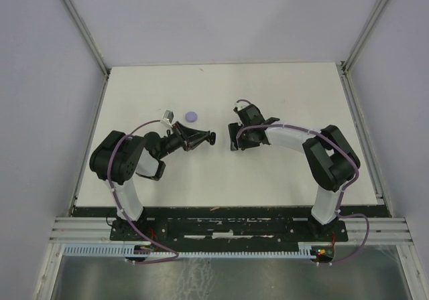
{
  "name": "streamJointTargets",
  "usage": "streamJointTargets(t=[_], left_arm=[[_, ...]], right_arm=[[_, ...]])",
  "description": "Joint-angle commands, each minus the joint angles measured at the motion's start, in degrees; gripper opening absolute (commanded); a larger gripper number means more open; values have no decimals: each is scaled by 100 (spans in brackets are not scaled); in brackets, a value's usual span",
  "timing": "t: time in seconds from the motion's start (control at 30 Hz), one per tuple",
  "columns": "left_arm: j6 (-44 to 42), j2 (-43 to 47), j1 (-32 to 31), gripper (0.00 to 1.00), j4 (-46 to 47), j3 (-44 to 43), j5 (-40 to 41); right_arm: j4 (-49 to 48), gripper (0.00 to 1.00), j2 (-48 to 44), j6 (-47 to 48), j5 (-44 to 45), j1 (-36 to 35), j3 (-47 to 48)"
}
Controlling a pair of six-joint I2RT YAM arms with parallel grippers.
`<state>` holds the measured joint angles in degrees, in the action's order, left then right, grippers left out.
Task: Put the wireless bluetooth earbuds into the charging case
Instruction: Pick up the earbud from the center of the board.
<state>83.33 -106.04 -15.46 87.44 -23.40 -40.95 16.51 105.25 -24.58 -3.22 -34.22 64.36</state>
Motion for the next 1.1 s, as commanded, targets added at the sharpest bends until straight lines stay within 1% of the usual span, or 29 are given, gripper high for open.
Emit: streamJointTargets(t=[0.0,0.3,0.9,1.07], left_arm=[[148,-31,35,3,1157,28,-115],[145,72,95,3,1167,97,-141],[157,293,409,3,1167,308,-295],[157,311,461,3,1160,348,-321]], right_arm=[[-68,69,115,-8,-64,-217,-37],[-22,69,149,-103,9,-559,63],[-94,69,427,-195,65,-786,435],[-96,69,525,-204,226,-802,532]])
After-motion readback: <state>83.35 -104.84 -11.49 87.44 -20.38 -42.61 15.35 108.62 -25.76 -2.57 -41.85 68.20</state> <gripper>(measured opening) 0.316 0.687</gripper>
